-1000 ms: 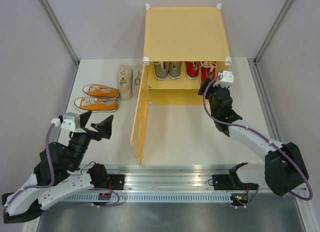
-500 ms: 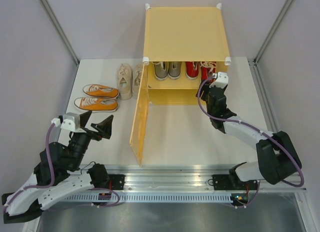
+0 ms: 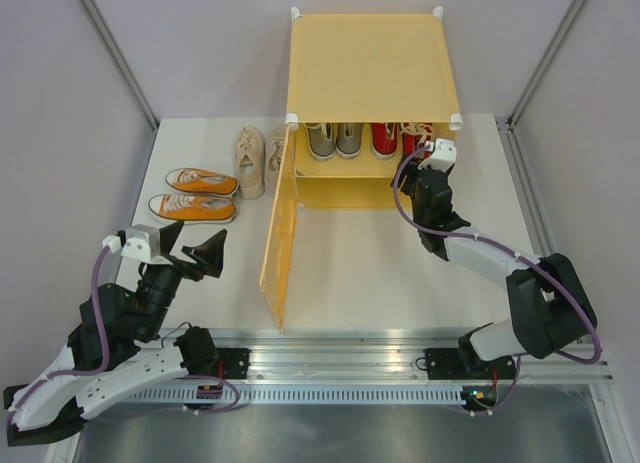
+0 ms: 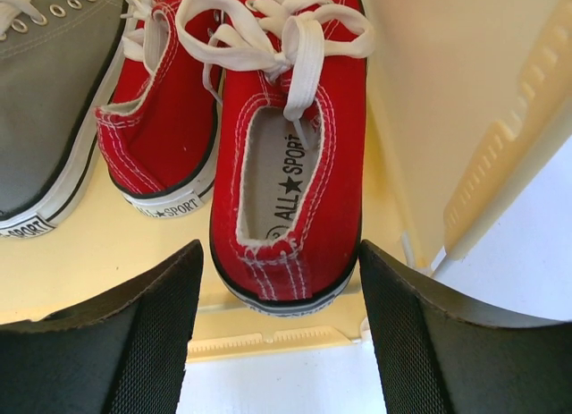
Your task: Place and organize the shoes in the shoe cabinet
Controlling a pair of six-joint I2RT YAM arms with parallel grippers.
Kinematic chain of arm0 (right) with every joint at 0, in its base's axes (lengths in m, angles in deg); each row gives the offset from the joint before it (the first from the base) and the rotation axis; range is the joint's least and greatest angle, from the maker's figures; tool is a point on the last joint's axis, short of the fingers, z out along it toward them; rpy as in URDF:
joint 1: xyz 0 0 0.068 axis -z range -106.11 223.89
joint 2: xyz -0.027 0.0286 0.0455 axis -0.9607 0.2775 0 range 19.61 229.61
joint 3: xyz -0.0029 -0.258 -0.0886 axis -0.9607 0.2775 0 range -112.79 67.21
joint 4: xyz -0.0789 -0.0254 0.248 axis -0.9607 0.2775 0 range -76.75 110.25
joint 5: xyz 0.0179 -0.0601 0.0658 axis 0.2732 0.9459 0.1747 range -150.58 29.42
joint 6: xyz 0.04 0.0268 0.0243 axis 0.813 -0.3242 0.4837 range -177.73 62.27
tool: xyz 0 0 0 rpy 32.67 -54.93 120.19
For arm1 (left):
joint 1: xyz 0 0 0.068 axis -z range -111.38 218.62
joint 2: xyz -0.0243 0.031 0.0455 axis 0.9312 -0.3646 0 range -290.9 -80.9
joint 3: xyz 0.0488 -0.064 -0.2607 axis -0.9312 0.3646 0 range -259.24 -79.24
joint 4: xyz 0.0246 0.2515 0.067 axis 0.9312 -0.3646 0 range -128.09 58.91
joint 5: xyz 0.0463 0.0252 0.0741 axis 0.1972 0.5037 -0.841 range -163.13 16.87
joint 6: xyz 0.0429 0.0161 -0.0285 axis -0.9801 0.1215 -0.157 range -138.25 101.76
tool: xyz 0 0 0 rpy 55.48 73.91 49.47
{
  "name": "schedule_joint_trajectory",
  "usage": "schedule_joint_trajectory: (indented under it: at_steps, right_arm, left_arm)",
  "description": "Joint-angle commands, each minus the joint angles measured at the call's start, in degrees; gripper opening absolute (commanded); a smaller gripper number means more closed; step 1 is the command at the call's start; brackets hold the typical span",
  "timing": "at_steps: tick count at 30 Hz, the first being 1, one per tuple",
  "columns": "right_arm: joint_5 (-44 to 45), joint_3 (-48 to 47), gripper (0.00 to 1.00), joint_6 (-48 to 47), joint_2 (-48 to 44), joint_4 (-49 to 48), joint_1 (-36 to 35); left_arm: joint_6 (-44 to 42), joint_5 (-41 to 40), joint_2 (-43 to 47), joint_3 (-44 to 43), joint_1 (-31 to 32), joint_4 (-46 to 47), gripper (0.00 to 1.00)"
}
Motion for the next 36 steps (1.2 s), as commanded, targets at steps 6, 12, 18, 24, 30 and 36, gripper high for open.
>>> schedule_joint_trajectory:
  at_steps: [6, 12, 18, 24, 30, 36]
  right_arm:
    - [-2.08, -4.02, 0.74, 0.11, 3.61, -3.56, 0.48]
    - [-2.35, -5.51, 0.74, 0.99, 6.6, -4.61, 0.92]
    - [-3.14, -6.04, 0.49, 1.6, 7.21, -5.14, 1.36]
    - [-4.1, -5.6, 0.2, 0.46, 5.81, -4.88, 1.36]
    - [-3.32, -5.16, 0.01, -5.15, 3.35, -4.62, 0.75]
    - [2.65, -5.69, 0.01, -13.15, 3.52, -5.05, -2.15]
  left_arm:
    - [1.67, 0.19, -0.8, 0.39, -0.23, 0.53, 1.0]
    - [1.67, 0.1, -0.89, 0.39, -0.23, 0.53, 1.0]
    - [1.67, 0.19, -0.71, 0.39, -0.23, 0.53, 1.0]
    - [1.67, 0.37, -0.45, 0.39, -0.23, 0.53, 1.0]
    - [1.76, 0.54, -0.27, 0.3, -0.23, 0.53, 1.0]
    - [1.76, 0.54, -0.18, 0.3, -0.23, 0.53, 1.0]
